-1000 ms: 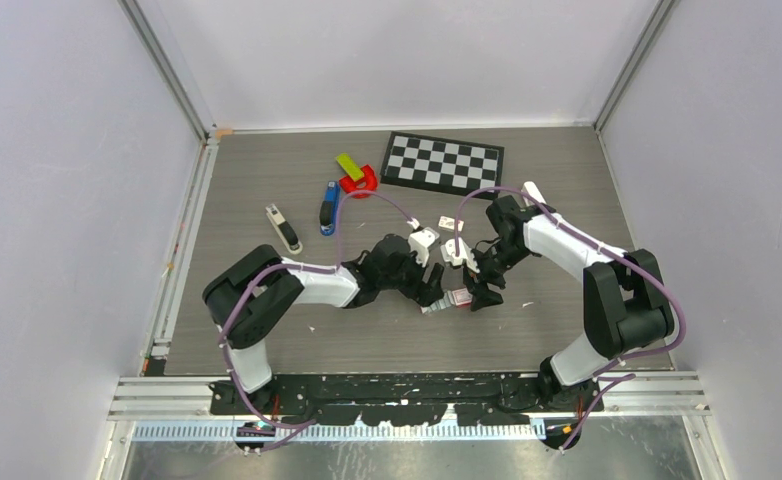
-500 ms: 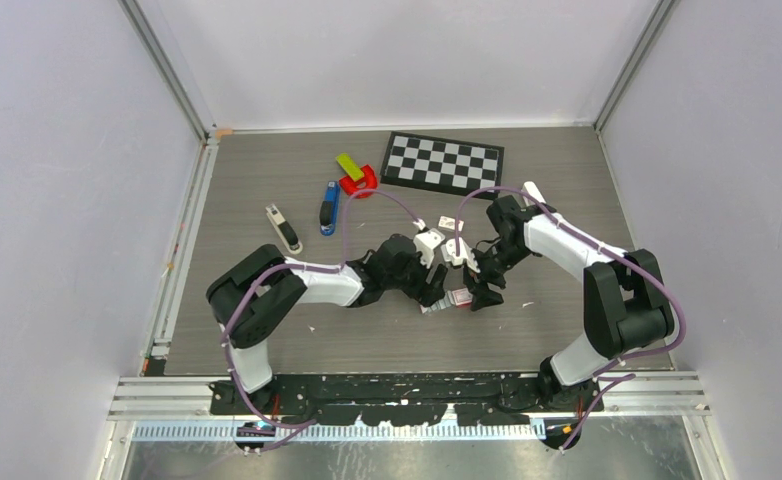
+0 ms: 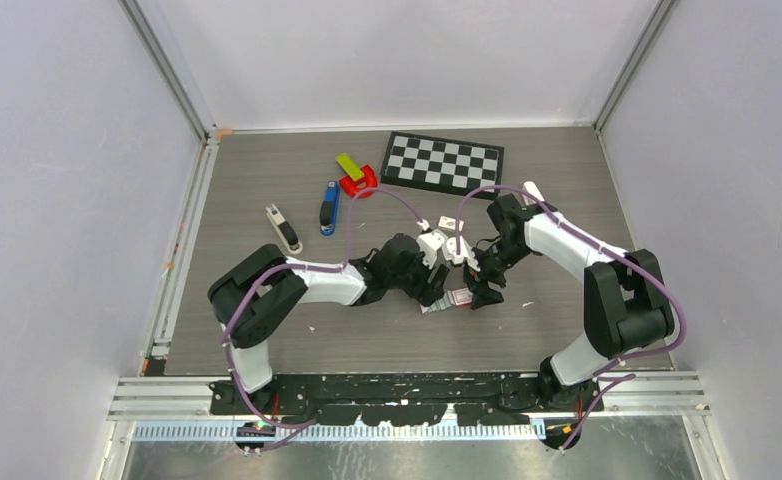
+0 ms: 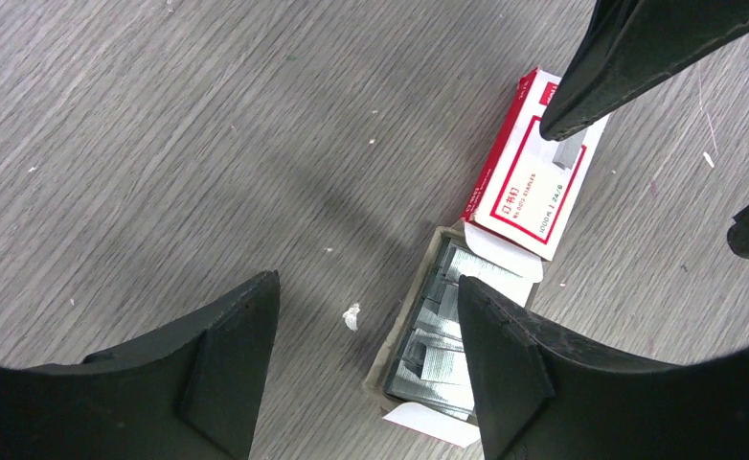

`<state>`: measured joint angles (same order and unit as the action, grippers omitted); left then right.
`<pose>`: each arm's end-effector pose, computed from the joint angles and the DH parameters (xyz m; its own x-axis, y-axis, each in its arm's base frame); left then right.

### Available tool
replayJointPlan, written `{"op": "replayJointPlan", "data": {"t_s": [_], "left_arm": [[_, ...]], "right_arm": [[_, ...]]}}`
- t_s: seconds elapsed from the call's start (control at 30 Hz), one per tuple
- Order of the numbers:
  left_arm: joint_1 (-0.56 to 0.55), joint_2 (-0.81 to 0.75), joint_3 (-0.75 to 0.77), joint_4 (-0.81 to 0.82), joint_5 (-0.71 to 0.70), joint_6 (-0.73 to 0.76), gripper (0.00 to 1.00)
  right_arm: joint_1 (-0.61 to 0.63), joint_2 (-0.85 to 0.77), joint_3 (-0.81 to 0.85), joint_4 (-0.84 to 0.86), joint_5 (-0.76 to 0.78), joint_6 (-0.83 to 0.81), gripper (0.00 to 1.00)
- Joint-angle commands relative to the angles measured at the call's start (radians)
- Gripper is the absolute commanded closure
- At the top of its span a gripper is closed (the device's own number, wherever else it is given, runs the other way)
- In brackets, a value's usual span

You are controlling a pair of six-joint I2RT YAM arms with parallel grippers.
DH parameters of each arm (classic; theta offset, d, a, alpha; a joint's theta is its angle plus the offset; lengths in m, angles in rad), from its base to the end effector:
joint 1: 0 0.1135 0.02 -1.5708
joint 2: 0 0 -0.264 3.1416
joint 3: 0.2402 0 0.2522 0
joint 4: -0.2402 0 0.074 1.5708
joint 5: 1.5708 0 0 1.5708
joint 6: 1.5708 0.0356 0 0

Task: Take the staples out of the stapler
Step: Close the staple box at the center of the board.

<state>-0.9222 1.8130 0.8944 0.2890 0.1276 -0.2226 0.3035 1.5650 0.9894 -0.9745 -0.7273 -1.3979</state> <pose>0.2187 -0.2960 0.1472 -0.5351 0.3435 -0.7718 0.7530 0.6080 -0.2515 0.2398 0.0999 0.1939 0.0687 -0.7496 -0.6584 -0.9805 -0.1724 0.0940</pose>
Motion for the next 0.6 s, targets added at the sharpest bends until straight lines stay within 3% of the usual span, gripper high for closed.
{"op": "replayJointPlan", "data": {"t_s": [0.0, 0.57], "left_arm": [[-0.01, 0.019, 0.026, -0.066, -0.021, 0.029, 0.31], [-0.017, -0.054, 0.057, -0.073, -0.036, 0.019, 0.27]], "right_arm": [[-0.005, 0.001, 0.029, -0.017, -0.032, -0.023, 0.28], [-0.009, -0.002, 0.029, -0.022, -0.037, -0.026, 0.28]]}}
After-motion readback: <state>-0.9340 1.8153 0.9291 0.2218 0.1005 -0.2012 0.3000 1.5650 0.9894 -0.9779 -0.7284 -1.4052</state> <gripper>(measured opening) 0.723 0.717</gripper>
